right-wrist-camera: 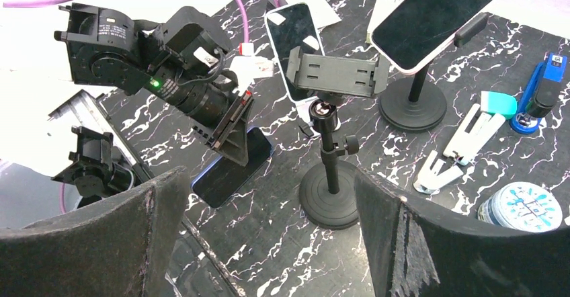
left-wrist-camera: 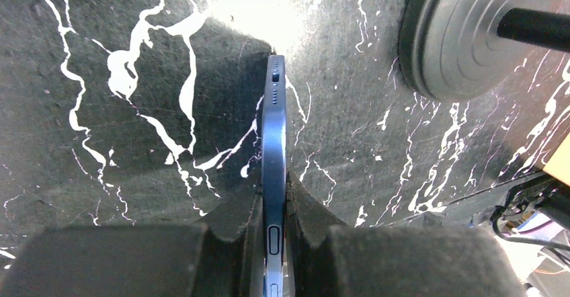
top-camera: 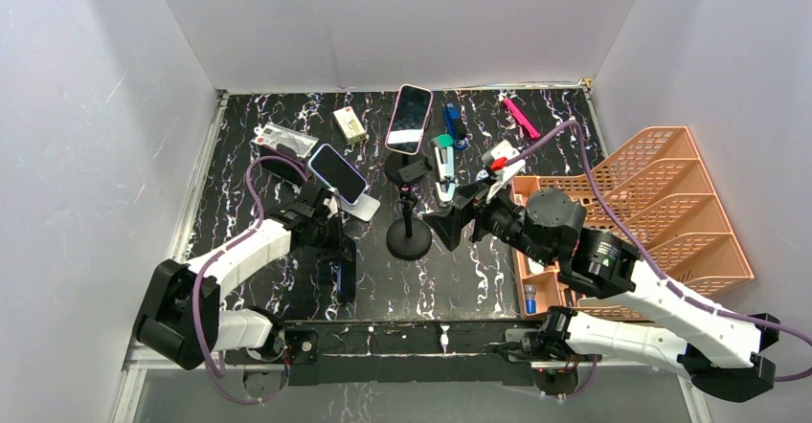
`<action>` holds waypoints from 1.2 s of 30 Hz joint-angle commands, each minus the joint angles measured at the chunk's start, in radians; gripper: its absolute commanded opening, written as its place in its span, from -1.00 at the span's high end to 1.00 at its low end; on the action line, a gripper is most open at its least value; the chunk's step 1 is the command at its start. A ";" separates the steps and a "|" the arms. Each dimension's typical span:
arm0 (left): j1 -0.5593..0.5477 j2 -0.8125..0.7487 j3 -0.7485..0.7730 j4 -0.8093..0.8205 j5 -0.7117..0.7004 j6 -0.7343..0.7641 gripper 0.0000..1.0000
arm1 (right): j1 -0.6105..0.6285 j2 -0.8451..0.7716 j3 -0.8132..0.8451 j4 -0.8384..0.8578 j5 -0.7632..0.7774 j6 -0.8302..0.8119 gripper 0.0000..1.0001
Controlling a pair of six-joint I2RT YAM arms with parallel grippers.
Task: Remove the phone from the phone stand
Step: Place the phone at the center of the board.
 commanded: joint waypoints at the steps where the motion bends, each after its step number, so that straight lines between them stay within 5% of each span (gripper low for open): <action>1: 0.040 -0.001 0.007 0.018 0.032 0.019 1.00 | 0.005 -0.014 -0.009 0.022 0.025 0.006 -0.97; 10: 0.059 -0.002 -0.005 -0.009 0.007 0.048 0.51 | 0.004 -0.007 -0.011 0.020 0.026 0.011 -0.97; 36: 0.060 -0.021 0.022 -0.065 -0.132 0.050 0.23 | 0.004 0.004 0.003 -0.010 0.050 0.011 -0.97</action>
